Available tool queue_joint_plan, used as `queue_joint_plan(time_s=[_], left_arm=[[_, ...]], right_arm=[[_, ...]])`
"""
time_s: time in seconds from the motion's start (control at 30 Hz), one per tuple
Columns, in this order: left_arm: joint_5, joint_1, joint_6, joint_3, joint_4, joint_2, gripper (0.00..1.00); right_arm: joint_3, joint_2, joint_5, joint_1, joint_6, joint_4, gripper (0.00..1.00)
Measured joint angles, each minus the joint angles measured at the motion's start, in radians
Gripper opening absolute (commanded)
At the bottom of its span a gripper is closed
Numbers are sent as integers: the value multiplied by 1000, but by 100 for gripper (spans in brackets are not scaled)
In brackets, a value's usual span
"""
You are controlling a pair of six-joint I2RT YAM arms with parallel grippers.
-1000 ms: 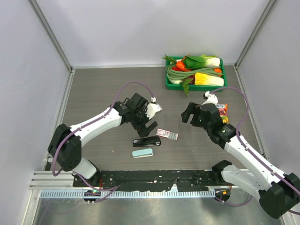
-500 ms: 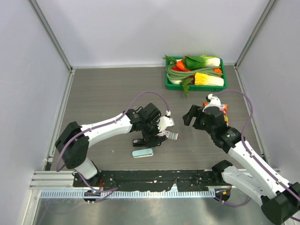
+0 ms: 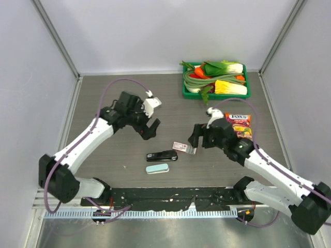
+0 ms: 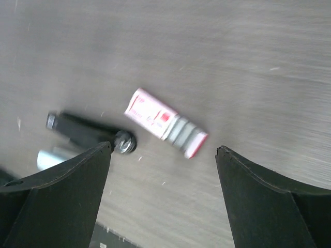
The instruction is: Unload the staples from the stapler
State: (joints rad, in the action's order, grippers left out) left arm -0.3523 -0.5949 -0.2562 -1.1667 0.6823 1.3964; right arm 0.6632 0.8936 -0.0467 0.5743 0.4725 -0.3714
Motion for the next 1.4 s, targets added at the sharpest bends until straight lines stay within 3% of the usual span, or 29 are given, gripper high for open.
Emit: queue_joint_plan(time_s=[0.07, 0.23, 0.53, 0.8, 0.93, 1.4], left_arm=[[-7, 67, 10, 4, 2, -69, 100], [-24, 103, 19, 82, 8, -171, 100], [-11, 194, 72, 163, 33, -172, 100], [-43, 324, 126, 163, 34, -173, 100], [-49, 328, 127, 163, 39, -181, 100], [-36, 329, 126, 163, 42, -218, 100]], right_arm=[[11, 51, 9, 101, -27, 6, 91], [66, 208, -5, 381, -105, 22, 91], [129, 381, -88, 664, -233, 77, 90], [190, 504, -96, 695, -319, 120, 85], [208, 539, -69, 695, -338, 133, 77], [223, 626, 0, 705, -348, 163, 73]])
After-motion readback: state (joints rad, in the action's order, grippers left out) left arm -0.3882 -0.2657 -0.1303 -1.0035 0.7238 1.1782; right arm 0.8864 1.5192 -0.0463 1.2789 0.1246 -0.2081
